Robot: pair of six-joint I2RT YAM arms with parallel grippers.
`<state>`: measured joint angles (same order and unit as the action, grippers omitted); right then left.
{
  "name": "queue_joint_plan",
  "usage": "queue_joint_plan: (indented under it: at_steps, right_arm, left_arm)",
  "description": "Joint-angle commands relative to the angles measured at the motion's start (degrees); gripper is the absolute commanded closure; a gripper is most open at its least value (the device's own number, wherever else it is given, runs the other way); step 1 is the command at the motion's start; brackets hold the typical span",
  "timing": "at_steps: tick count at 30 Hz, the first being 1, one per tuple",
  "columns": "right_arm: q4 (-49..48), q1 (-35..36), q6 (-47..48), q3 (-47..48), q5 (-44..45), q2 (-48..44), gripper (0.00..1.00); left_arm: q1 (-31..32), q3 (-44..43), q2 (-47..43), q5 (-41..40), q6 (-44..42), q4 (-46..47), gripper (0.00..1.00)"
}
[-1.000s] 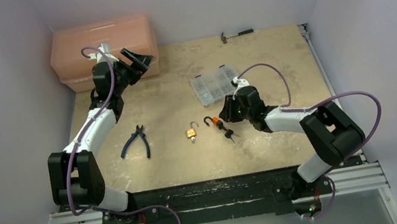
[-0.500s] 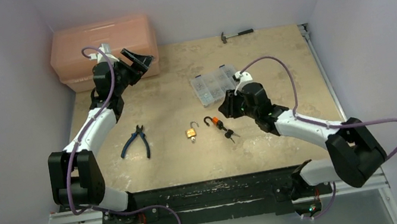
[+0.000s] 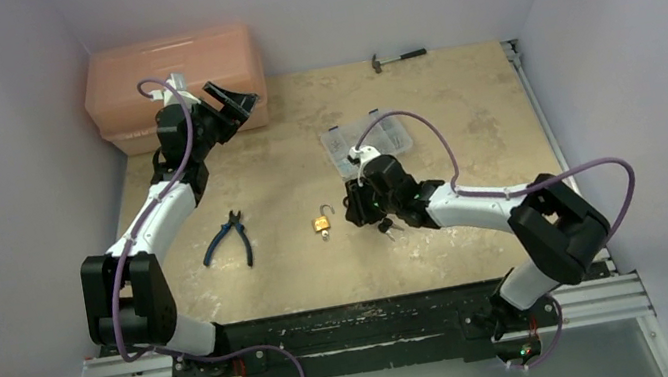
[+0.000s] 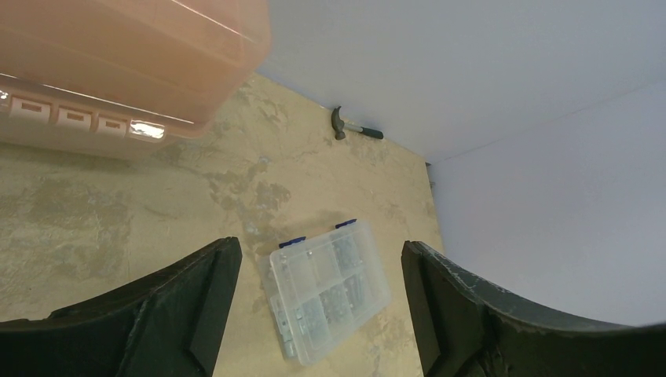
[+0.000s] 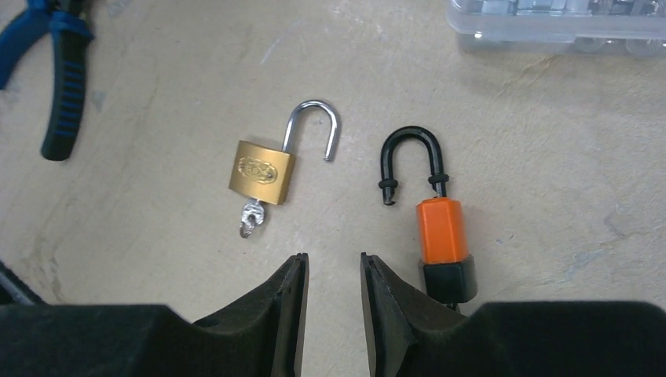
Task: Unlock with the key
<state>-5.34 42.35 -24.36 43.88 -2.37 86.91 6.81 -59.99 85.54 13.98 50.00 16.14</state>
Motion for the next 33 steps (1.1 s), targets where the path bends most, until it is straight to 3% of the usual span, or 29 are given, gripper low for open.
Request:
queue_joint_plan:
  at_steps: [1,4,9,18,26,33]
  right_arm:
    - [4.4,-0.7,0.1,5.1,4.7,2.5,0.63]
    - [4.8,-4.4,1.6,4.9,5.4,3.9,0.62]
    - [1.0,-13.7,2.8,2.8,-3.0,4.7,0.62]
    - [-1.0,-15.0,3.0,2.9,-8.8,5.7,0.62]
    - [1.4,-14.9,3.1,1.3,-4.0,-4.3,0.58]
    - [6.9,-14.8,2.1,2.1,-3.4,-20.7,0.53]
  left_arm:
    - [-0.3,-1.5,-0.2,0.3,-0.3,1.4,0.21]
    - [-0.3,-1.4,-0.2,0.4,-0.3,1.3,0.21]
    - [-0.2,-1.5,-0.2,0.5,-0.2,1.3,0.21]
    - [-0.3,-1.5,-0.1,0.4,-0.2,1.4,0.21]
    - [-0.3,-1.6,-0.1,0.6,-0.1,1.4,0.21]
    - [-0.3,-1.5,-1.4,-0.1,-1.0,1.4,0.21]
